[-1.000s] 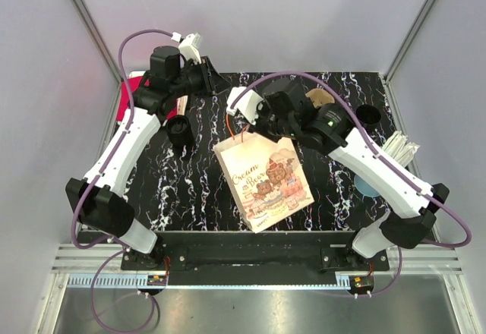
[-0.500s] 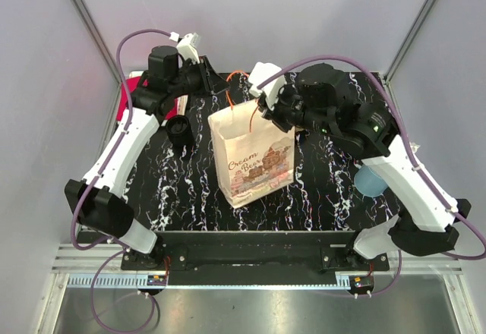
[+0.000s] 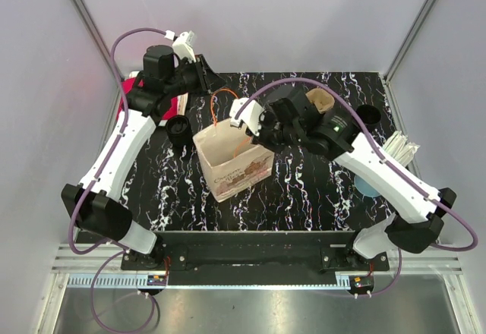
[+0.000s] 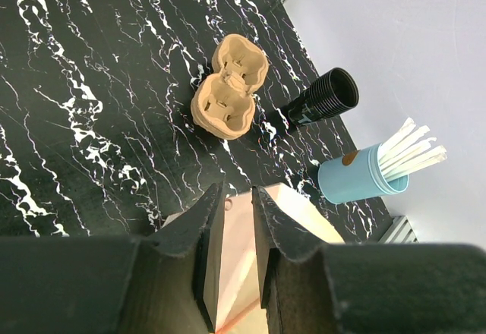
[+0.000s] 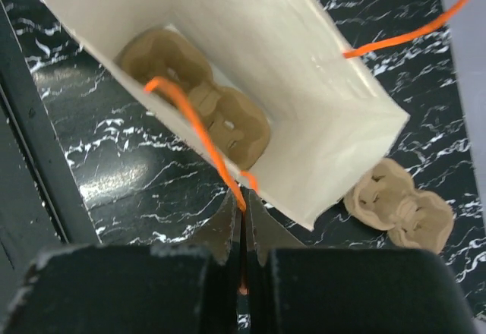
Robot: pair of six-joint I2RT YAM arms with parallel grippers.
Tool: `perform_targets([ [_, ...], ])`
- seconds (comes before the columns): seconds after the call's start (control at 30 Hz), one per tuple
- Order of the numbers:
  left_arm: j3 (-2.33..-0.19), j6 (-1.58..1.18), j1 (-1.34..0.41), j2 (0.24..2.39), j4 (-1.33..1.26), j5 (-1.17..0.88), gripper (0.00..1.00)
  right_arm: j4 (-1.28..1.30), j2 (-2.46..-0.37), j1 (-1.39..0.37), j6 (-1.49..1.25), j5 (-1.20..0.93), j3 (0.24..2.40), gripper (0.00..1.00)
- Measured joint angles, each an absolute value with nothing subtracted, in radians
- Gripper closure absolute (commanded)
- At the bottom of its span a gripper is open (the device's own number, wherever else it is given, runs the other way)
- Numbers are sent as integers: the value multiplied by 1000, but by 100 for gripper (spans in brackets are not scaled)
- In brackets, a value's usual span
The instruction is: Pack the takeout coffee
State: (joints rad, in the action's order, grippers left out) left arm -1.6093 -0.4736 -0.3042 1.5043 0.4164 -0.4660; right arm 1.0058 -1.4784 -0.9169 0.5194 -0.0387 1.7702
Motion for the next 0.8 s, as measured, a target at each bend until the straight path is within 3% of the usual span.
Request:
perform_targets([
  [0.5, -1610, -467, -304, 1504, 416, -474, 65, 982, -1427, -917, 525, -45, 1764, 98],
  [0.6, -1610, -465, -304, 1504, 415, -495, 57, 981, -1411, -917, 528, -45, 1730, 98],
  [0.8, -1631, -446, -291, 1504, 419, -521, 27, 981, -1396, -917, 533, -46, 1705, 98],
])
